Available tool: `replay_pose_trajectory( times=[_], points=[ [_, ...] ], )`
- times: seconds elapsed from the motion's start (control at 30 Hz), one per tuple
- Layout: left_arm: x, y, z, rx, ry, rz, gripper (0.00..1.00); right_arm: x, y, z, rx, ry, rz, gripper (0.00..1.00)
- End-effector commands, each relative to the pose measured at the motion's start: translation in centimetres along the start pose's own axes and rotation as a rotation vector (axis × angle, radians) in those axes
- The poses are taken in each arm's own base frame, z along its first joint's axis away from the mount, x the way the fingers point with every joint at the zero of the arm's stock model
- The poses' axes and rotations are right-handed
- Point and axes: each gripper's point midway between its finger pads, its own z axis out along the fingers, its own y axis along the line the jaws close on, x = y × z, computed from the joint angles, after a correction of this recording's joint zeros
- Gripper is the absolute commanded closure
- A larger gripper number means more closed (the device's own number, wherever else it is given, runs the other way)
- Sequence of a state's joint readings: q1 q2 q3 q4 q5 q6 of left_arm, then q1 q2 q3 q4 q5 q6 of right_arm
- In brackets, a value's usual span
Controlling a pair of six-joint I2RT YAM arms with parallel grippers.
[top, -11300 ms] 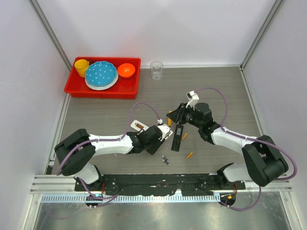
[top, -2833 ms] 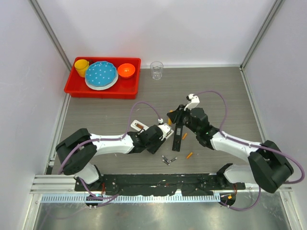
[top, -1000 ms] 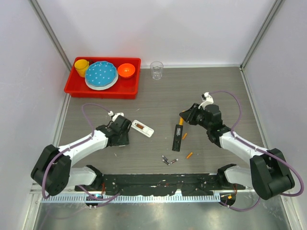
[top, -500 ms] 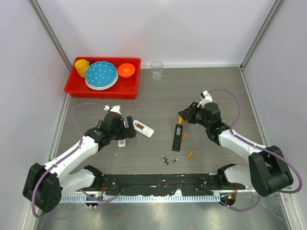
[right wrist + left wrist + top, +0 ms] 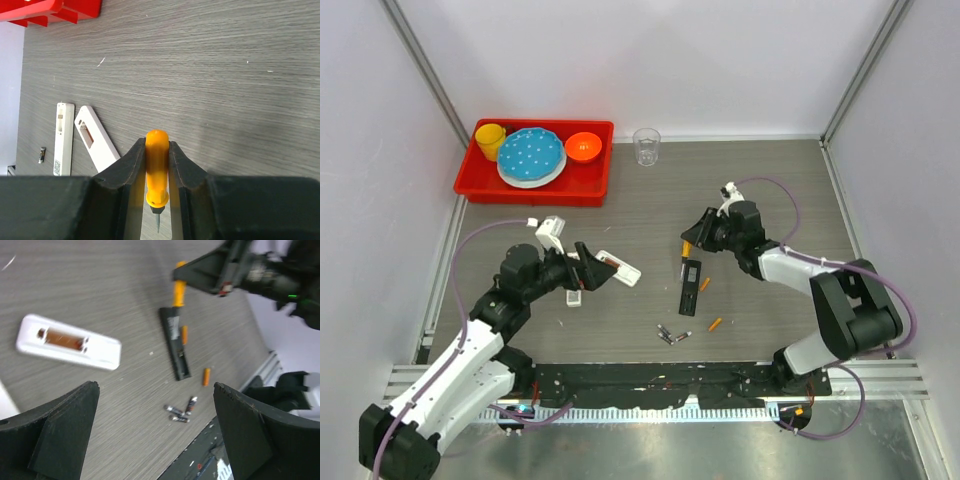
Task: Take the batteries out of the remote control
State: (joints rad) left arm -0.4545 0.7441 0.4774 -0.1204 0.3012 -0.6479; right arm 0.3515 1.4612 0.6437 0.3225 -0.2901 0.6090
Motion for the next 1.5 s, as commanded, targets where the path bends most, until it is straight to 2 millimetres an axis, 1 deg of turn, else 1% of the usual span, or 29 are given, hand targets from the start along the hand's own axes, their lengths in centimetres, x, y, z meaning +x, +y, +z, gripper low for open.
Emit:
replay_pose_trajectory(
  times=[0.0,0.03,0.07,0.1,0.13,0.17,0.2,0.23,0.27,0.33,0.37,0.4,0.43,0.47,0.6,0.67,0.7,0.73,1.03,1.13,1.17,1.3,1.47],
  points=[
    [-2.7,-5.7,-1.6,0.275,-0.102,0.066,0.00,-1.2,1.7,1.7,-0.042,0.009,-0.004,0.99],
    [-2.8,-6.4,-1.9,0.313,-0.111,0.074,0.00,-0.7,1.1,2.4,-0.027,0.029,0.002,0.99],
    [-2.7,-6.9,-2.3,0.348,-0.117,0.080,0.00,-0.9,1.5,2.7,-0.035,0.030,-0.001,0.99],
    [-3.2,-7.8,-2.7,0.391,-0.138,0.096,0.00,-0.8,1.6,3.1,-0.036,0.038,-0.008,0.99],
    [-3.1,-8.1,-2.8,0.408,-0.137,0.095,0.00,-0.8,1.5,3.7,-0.027,0.043,-0.009,0.98],
    [-3.3,-8.3,-2.9,0.418,-0.139,0.098,0.00,-0.4,1.2,4.1,-0.008,0.062,-0.008,0.97],
    [-3.2,-8.4,-3.0,0.424,-0.132,0.098,0.00,-0.3,1.1,4.5,-0.002,0.071,-0.007,0.96],
    [-3.2,-8.4,-2.9,0.423,-0.127,0.095,0.00,-0.7,1.5,4.9,-0.005,0.073,-0.020,0.95],
    [-3.1,-8.5,-2.8,0.425,-0.122,0.094,0.00,0.1,0.6,5.5,0.023,0.106,-0.013,0.94],
    [-2.9,-8.2,-2.4,0.418,-0.105,0.079,0.00,0.0,0.5,6.0,0.036,0.113,-0.023,0.92],
    [-2.8,-8.2,-2.3,0.419,-0.100,0.075,0.00,0.3,-0.1,6.3,0.057,0.123,-0.023,0.91],
    [-2.8,-8.1,-2.1,0.415,-0.097,0.071,0.00,0.4,-0.3,6.4,0.063,0.125,-0.025,0.90],
    [-2.7,-8.0,-2.1,0.416,-0.094,0.066,0.00,0.1,-0.3,6.5,0.072,0.120,-0.027,0.86],
    [-2.7,-8.1,-2.1,0.425,-0.098,0.067,0.00,0.3,-0.9,6.6,0.095,0.134,-0.031,0.84],
    [-2.6,-8.1,-2.2,0.433,-0.108,0.072,0.00,0.2,-1.2,6.8,0.122,0.138,-0.031,0.77],
    [-2.6,-8.0,-2.1,0.424,-0.107,0.069,0.00,0.0,-1.2,6.8,0.131,0.137,-0.032,0.59],
    [-2.6,-8.0,-2.1,0.423,-0.106,0.070,0.00,-0.1,-1.3,6.8,0.139,0.134,-0.035,0.44],
    [-2.6,-8.0,-2.1,0.421,-0.106,0.070,0.00,-0.3,-1.3,6.8,0.145,0.135,-0.039,0.12],
    [-2.5,-7.6,-1.9,0.410,-0.108,0.072,0.00,-1.6,-0.5,6.0,0.135,0.095,-0.053,0.11],
    [-2.7,-7.3,-1.7,0.392,-0.122,0.071,0.00,-1.9,-0.4,5.7,0.140,0.079,-0.060,0.11],
    [-2.5,-7.1,-1.6,0.383,-0.119,0.067,0.00,-2.3,-0.1,5.5,0.136,0.068,-0.065,0.11],
    [-2.3,-6.0,-0.8,0.338,-0.107,0.065,0.00,-2.7,0.2,4.9,0.132,0.054,-0.074,0.11],
    [-2.1,-5.0,0.2,0.293,-0.092,0.053,0.00,-2.5,0.8,4.6,0.110,0.067,-0.062,0.10]
  ],
)
